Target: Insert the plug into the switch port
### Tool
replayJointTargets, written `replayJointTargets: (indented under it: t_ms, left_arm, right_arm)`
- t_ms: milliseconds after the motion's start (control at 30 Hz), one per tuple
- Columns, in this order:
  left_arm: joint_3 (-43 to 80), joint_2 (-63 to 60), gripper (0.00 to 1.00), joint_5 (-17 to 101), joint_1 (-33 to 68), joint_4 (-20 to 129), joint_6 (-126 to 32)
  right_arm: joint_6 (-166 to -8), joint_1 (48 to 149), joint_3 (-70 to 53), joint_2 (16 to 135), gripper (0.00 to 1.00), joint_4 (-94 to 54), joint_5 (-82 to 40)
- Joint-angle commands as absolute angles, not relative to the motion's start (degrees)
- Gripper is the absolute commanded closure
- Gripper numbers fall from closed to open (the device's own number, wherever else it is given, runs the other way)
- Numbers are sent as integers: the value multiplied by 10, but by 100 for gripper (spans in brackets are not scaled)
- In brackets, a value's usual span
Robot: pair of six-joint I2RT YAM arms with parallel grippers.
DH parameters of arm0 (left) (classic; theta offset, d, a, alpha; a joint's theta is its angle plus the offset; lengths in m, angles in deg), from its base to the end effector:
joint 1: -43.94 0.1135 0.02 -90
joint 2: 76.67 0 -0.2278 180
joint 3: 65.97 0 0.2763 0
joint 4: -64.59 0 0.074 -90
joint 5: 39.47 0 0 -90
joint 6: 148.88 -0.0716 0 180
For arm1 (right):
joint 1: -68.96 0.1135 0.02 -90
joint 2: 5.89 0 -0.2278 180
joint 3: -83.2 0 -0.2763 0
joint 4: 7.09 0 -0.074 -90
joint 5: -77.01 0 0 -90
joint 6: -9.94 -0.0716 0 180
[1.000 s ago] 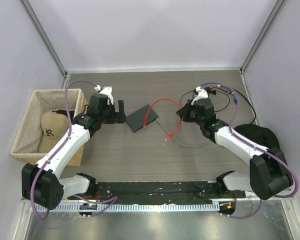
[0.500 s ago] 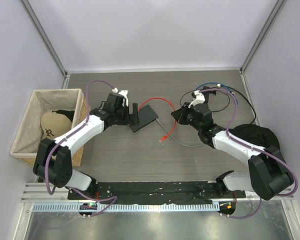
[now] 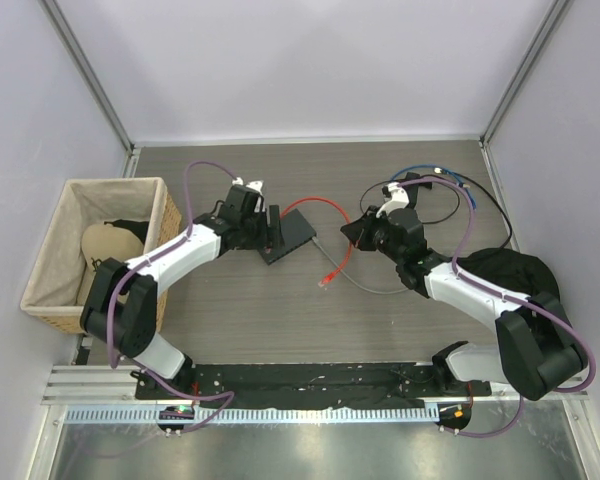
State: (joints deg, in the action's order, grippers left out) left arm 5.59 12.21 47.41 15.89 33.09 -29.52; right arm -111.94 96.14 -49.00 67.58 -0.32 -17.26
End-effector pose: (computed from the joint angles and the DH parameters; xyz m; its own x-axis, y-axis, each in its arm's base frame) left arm 0.3292 -0.1798 0.1495 -0.8246 -0.1153 -0.5538 0.1111 0.9269 -0.3585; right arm 0.3016 0.1609 0.1651 -0.5184 0.3259 -0.7906 -0.2878 0.8041 0.5201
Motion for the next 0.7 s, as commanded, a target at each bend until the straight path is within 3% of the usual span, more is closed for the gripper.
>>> replayJointTargets:
  t_ms: [0,200,567,667]
  left_arm:
    - [75,135,29,460,159,361,-277]
    - [79,146,42,453,159,367,-272]
    - [89,154,56,445,160,357,-273]
    - [90,154,68,446,160,356,-276]
  right_arm:
    - [-1126,964,-489,663,99,37,-180]
    - [-1124,964,-490,665,99,37,-188]
    - [-1114,964,-491,667,99,39,-201]
    - [-1112,964,-490,670,99,39,-207]
